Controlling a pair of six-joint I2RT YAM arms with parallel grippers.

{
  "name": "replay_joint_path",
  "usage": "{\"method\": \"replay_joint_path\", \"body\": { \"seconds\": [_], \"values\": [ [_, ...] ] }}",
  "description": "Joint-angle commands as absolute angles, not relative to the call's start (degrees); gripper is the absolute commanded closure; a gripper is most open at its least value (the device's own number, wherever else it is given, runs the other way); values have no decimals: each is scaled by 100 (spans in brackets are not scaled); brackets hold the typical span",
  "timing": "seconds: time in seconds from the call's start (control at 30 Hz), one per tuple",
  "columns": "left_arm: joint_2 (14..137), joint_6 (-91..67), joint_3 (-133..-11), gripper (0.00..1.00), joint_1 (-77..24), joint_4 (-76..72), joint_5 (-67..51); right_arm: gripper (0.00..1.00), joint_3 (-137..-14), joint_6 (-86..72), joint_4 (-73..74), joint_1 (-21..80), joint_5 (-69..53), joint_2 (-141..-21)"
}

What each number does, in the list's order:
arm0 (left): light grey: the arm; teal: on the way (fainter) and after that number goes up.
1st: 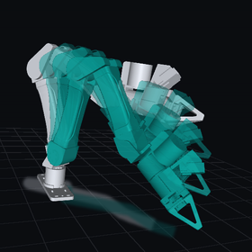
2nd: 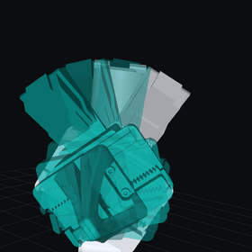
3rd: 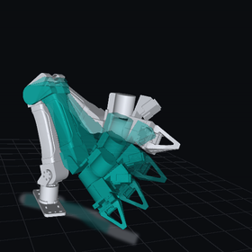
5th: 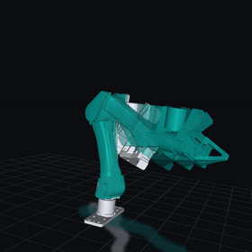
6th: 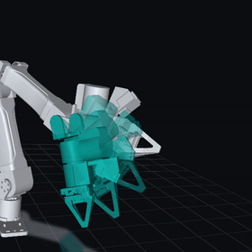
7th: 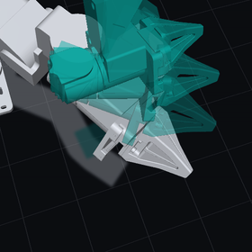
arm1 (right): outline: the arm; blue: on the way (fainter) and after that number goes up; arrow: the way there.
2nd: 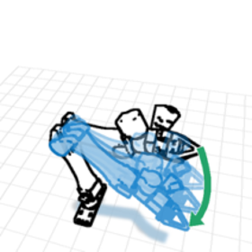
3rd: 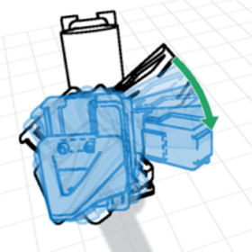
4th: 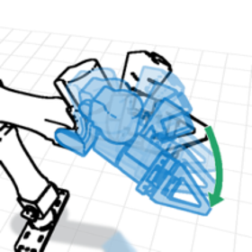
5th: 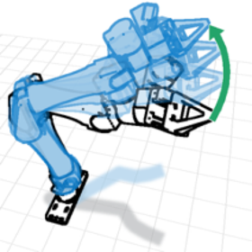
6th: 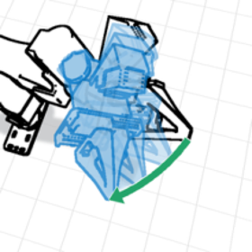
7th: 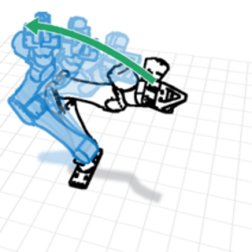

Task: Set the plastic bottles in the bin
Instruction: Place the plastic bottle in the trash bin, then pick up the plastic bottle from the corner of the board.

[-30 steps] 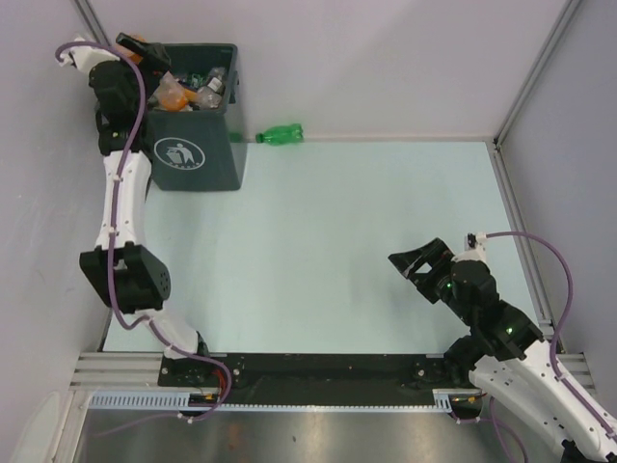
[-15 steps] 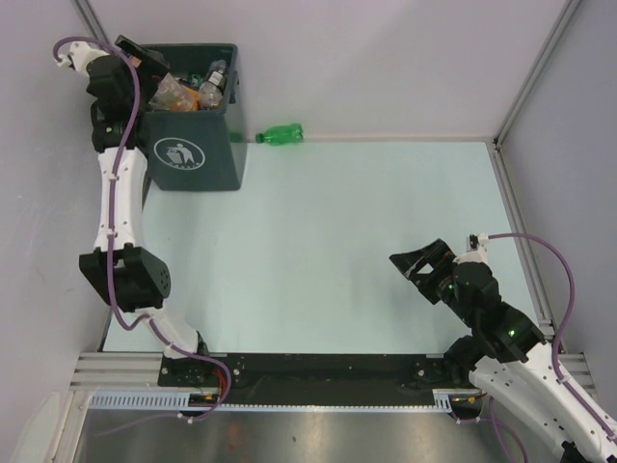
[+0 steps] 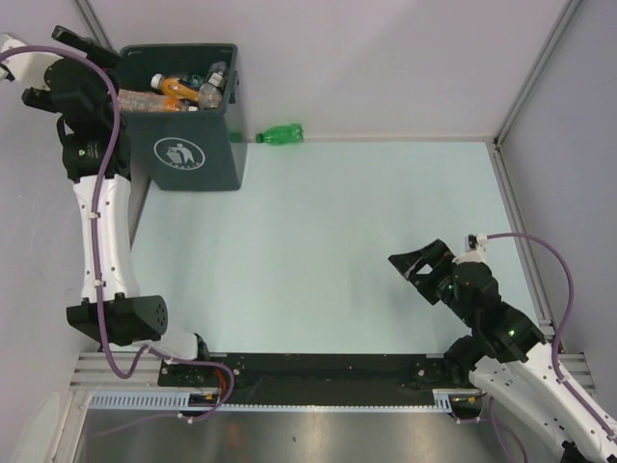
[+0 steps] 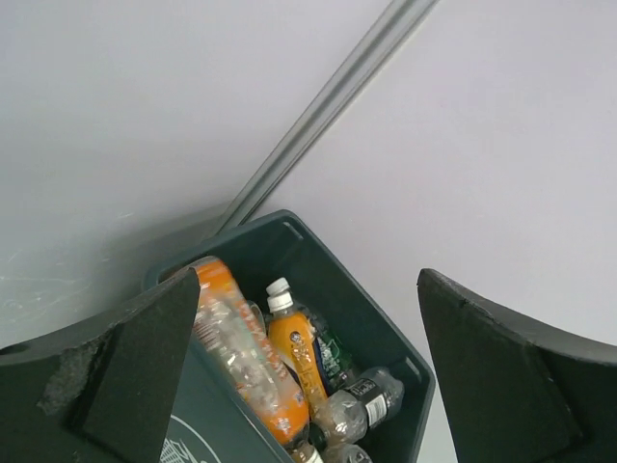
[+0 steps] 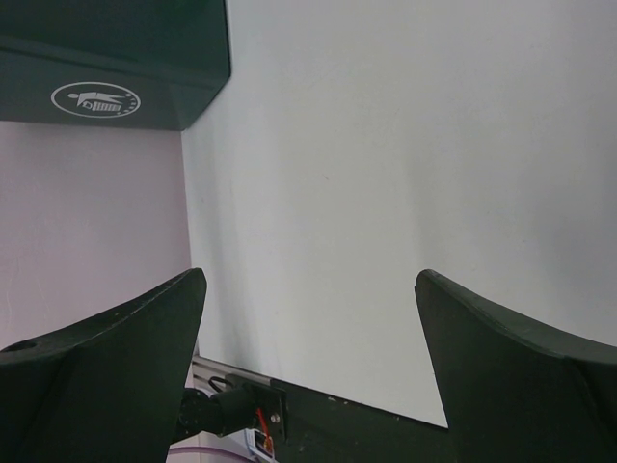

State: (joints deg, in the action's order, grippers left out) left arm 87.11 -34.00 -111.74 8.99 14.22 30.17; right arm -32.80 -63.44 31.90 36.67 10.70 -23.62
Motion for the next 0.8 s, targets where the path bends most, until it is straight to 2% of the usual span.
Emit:
{"method": "replay_joint_path", "body": {
  "seconds": [0.0,0.17,0.3,0.6,0.77],
  "values": [
    [8517,-3094,-11303,0,932,1222,2419,5,-3296,-6407,3041,3709,1020,-2391],
    [8201,-3410,-11057,0,897,1204,1146,3,-3296,-6390,3067,3718,1046,-2382],
    [7955,-3445,-10672,0,546,1248,730,0,-3296,-6381,3120,3744,1090,-2355],
    [6803,-2910,-8028,0,-1765,-368,1739,0,-3305,-6275,3252,3779,975,-2154],
    [7232,-2751,-7717,0,-2715,-457,1863,0,-3305,-6310,3454,3779,1046,-1960]
  ]
}}
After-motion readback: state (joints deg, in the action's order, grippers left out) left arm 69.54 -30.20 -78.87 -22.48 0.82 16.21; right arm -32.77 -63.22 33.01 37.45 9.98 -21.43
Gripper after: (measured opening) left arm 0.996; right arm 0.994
